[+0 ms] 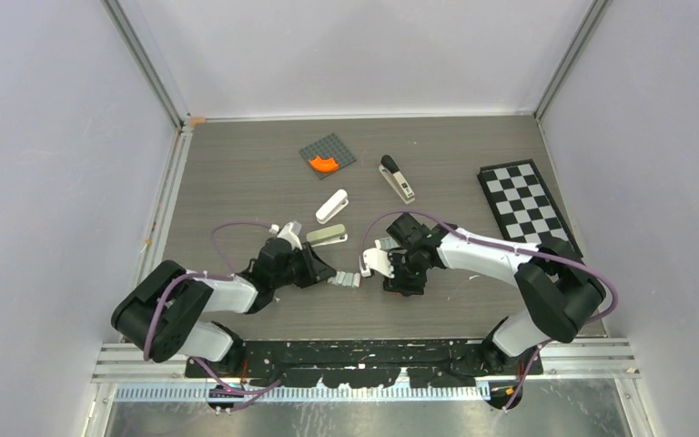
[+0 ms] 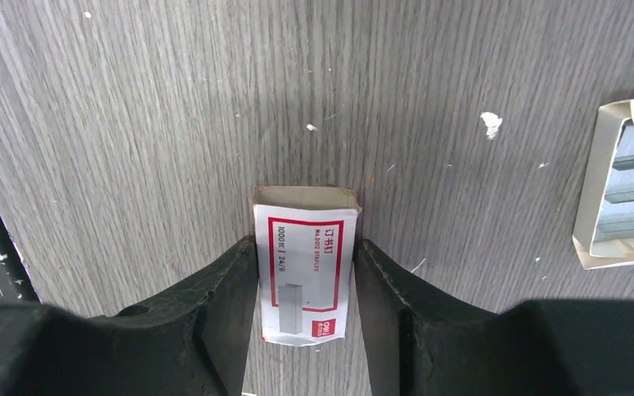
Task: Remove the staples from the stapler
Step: Close the staple box at the center of the board.
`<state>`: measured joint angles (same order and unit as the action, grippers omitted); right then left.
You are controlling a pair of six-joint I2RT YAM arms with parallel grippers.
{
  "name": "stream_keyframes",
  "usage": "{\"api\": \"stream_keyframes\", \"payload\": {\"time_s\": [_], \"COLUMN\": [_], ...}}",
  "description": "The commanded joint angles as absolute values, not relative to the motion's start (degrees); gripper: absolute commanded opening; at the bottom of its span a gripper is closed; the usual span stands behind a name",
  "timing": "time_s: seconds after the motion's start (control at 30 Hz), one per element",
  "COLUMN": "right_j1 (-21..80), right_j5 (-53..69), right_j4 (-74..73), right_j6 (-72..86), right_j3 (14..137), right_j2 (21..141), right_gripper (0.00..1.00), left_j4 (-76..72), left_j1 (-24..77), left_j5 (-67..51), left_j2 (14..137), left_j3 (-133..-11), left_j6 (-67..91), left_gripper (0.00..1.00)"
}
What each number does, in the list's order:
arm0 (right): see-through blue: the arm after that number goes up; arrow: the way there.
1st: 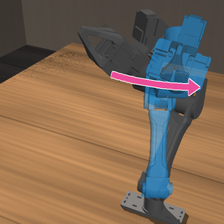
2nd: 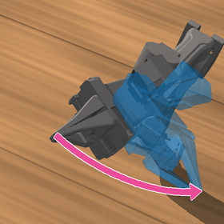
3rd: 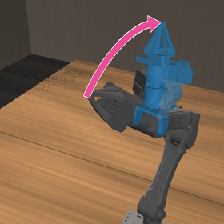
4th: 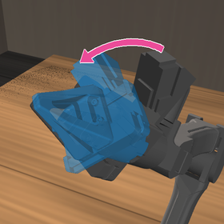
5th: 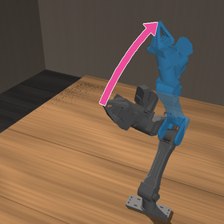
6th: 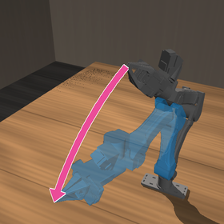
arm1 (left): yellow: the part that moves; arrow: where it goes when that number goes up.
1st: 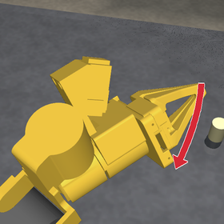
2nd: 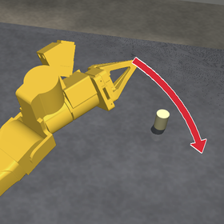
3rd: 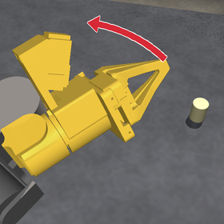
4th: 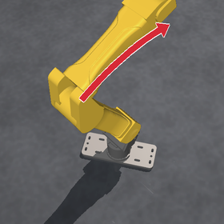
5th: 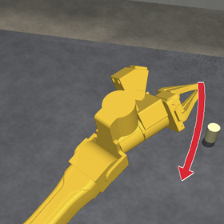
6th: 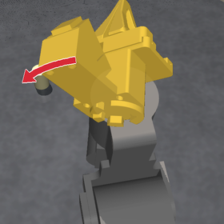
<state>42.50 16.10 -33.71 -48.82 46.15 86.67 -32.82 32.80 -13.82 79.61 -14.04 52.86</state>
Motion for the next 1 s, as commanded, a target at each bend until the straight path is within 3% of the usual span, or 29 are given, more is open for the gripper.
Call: {"api": "stream_keyframes", "payload": {"time_s": [0.0, 0.43, 0.5, 0.67, 0.97], "right_j1": [43.7, 47.1, 47.1, 44.6, 42.7], "right_j5": [14.0, 12.7, 12.6, 13.7, 12.2], "right_j4": [-30.9, -29.5, -30.1, -34.0, -38.3], "right_j6": [-46.4, -44.4, -44.3, -48.3, -54.0], "right_j3": [47.4, 48.3, 48.8, 47.7, 46.1], "right_j2": [88.3, 90.3, 90.3, 86.7, 85.5], "right_gripper": [0.52, 0.49, 0.52, 0.73, 0.72], "left_j4": [-35.3, -40.8, -40.8, -40.8, -40.8], "left_j1": [35.7, 42.1, 42.5, 43.1, 45.3], "left_j5": [-8.7, -2.7, -2.4, -2.3, -0.7], "left_j2": [82.4, 86.2, 86.1, 86.2, 86.3], "left_j3": [-14.5, -14.5, -14.7, -14.7, -15.1], "left_j6": [56.2, 61.6, 61.6, 61.8, 62.8], "left_gripper": [0.22, 0.22, 0.22, 0.22, 0.22]}}
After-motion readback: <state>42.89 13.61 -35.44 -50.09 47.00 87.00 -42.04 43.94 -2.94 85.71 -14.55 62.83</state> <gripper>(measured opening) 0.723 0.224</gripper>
